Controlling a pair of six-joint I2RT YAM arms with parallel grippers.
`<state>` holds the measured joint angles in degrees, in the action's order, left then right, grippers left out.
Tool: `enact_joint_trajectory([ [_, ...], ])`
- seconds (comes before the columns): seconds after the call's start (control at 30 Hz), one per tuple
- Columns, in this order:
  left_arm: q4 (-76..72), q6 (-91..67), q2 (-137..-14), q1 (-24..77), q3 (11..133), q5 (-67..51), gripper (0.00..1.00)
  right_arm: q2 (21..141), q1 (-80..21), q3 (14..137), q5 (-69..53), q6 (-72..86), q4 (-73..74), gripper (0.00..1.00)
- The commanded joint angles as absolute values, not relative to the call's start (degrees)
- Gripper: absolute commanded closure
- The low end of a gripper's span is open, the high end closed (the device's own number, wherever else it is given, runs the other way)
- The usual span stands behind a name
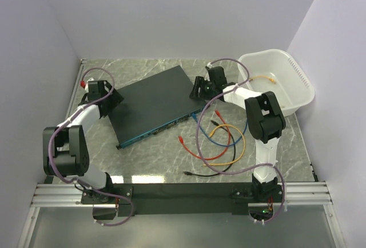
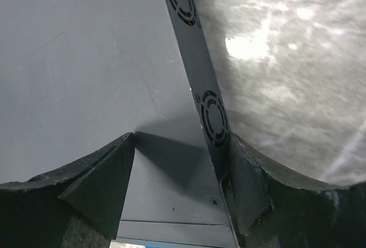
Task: Insert the plug into the switch port
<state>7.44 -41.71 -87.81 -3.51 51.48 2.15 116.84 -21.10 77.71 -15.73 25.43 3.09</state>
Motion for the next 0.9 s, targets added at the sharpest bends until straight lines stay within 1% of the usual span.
enact_joint_trajectory([
  [0.0, 8.88, -42.10, -84.55, -5.01, 50.71, 4.74, 0.14, 119.70, -29.96, 82.44, -27.24, 29.97, -0.44, 0.31],
  [0.17, 9.23, -42.10, -83.24, -5.98, 50.63, 5.97, 0.15, 121.99, -32.43, 87.44, -27.86, 31.20, 2.54, 0.35],
  [0.4, 10.19, -42.01, -80.33, -5.98, 51.15, 7.30, 0.15, 122.43, -35.33, 90.70, -27.95, 30.33, 4.65, 0.36],
  [0.5, 9.93, -42.01, -79.28, -5.98, 51.07, 6.68, 0.15, 121.47, -34.46, 91.05, -24.01, 27.26, 7.37, 0.33],
  [0.73, 7.56, -42.01, -77.78, -5.89, 49.92, 4.31, 0.15, 112.34, -27.08, 89.56, -16.36, 21.45, 12.12, 0.21],
  [0.83, 6.42, -41.92, -77.43, -5.80, 49.57, 2.56, 0.16, 107.78, -25.14, 85.71, -11.61, 18.90, 14.23, 0.18],
  [0.87, 6.07, -41.75, -77.34, -5.71, 49.31, 2.03, 0.16, 106.54, -24.44, 82.13, -10.47, 18.72, 14.41, 0.18],
])
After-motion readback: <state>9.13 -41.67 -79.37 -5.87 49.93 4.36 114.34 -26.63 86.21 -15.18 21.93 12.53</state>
